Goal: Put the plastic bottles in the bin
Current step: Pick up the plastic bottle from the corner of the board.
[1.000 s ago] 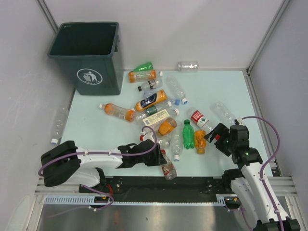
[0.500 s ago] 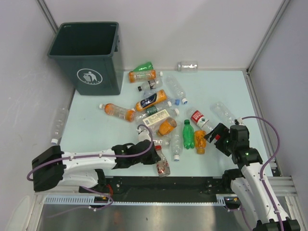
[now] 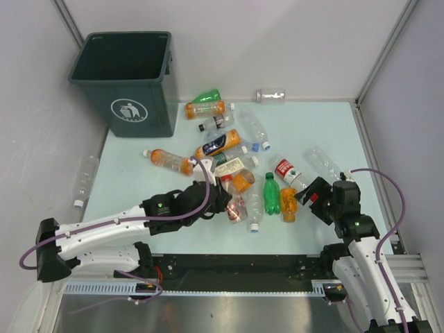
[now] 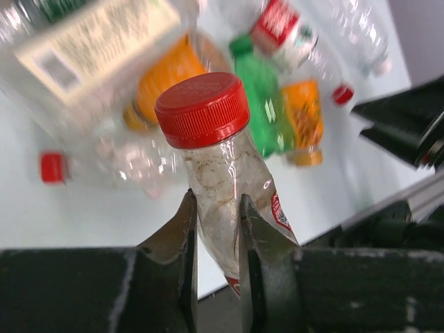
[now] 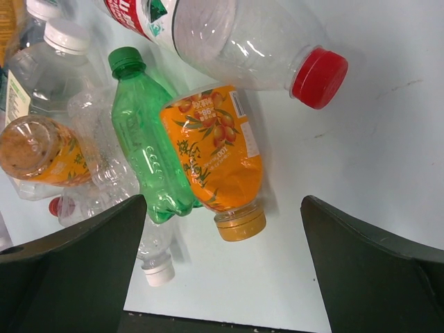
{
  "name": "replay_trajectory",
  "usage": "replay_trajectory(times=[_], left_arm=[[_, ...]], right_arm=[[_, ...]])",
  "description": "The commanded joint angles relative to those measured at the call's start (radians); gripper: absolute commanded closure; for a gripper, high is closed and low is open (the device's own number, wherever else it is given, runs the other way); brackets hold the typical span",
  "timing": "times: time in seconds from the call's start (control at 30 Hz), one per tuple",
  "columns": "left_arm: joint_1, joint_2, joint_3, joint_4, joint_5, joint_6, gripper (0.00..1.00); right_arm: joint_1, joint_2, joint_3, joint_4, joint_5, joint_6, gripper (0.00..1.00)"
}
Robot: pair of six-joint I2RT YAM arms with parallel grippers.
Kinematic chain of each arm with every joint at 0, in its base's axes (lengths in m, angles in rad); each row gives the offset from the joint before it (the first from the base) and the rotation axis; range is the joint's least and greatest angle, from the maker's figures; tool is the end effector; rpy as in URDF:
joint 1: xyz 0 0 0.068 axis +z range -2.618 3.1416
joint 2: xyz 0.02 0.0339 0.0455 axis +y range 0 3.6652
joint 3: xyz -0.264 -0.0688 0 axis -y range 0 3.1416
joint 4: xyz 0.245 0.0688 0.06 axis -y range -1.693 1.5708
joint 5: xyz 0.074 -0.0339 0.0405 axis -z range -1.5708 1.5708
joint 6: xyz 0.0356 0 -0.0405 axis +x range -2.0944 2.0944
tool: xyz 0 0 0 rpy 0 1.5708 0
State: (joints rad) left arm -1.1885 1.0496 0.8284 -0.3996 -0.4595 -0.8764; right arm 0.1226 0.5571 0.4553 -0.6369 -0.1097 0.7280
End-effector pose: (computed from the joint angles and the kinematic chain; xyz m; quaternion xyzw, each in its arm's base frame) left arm 0.0993 -0.2046 0.2856 0.0317 0.8716 -0.2785 0.4022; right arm 0.1252 0.0194 0.2142 0.2511 0.8784 0.2122 0.3469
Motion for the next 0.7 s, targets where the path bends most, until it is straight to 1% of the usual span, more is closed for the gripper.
replay_trajectory(times=[0.0, 0.03, 0.07, 0.13, 0.17, 0.23, 0.27, 0.3, 0.37, 0.4, 0.43, 0.5, 0.57, 0.67], left_arm=[[0.049, -0.014, 0.162, -0.036, -0.205, 0.201, 0.92], [0.073, -0.016, 0.204, -0.031, -0.203, 0.220, 0.92], [0.131, -0.019, 0.224, -0.015, -0.193, 0.255, 0.92], [0.190, -0.028, 0.264, 0.030, -0.160, 0.290, 0.92], [0.241, -0.036, 0.274, 0.047, -0.153, 0.325, 0.93], [0.288, -0.040, 0.311, 0.088, -0.143, 0.365, 0.94], [0.329, -0.040, 0.327, 0.096, -0.148, 0.405, 0.96], [0.346, -0.036, 0.342, 0.103, -0.163, 0.424, 0.99], [0.389, -0.027, 0.386, 0.130, -0.220, 0.484, 0.99], [0.408, -0.022, 0.417, 0.134, -0.231, 0.496, 1.00], [0.453, -0.017, 0.431, 0.137, -0.220, 0.507, 1.00], [0.499, -0.007, 0.449, 0.157, -0.199, 0.517, 1.00], [0.570, -0.002, 0.471, 0.189, -0.163, 0.530, 1.00], [0.670, 0.023, 0.500, 0.231, -0.177, 0.534, 1.00]], right_arm=[[0.002, -0.008, 0.003, 0.034, 0.001, 0.014, 0.00], [0.000, -0.006, 0.003, 0.034, -0.004, 0.016, 0.00], [0.000, -0.008, 0.002, 0.036, -0.008, 0.017, 0.00], [0.000, -0.011, 0.002, 0.029, -0.007, 0.021, 0.00], [0.000, -0.016, 0.003, 0.023, -0.005, 0.022, 0.00], [0.000, -0.025, 0.003, 0.017, -0.004, 0.024, 0.00], [0.000, -0.035, 0.003, 0.010, -0.004, 0.022, 0.01], [0.002, -0.039, 0.002, 0.008, -0.005, 0.022, 0.01], [-0.001, -0.048, 0.003, 0.006, -0.015, 0.025, 0.01], [-0.001, -0.046, 0.002, 0.006, -0.018, 0.027, 0.01], [-0.001, -0.046, 0.003, 0.009, -0.024, 0.027, 0.01], [-0.001, -0.040, 0.006, 0.008, -0.028, 0.025, 0.01], [-0.001, -0.036, 0.013, 0.006, -0.028, 0.022, 0.02], [-0.003, -0.034, 0.017, 0.009, -0.027, 0.025, 0.02]])
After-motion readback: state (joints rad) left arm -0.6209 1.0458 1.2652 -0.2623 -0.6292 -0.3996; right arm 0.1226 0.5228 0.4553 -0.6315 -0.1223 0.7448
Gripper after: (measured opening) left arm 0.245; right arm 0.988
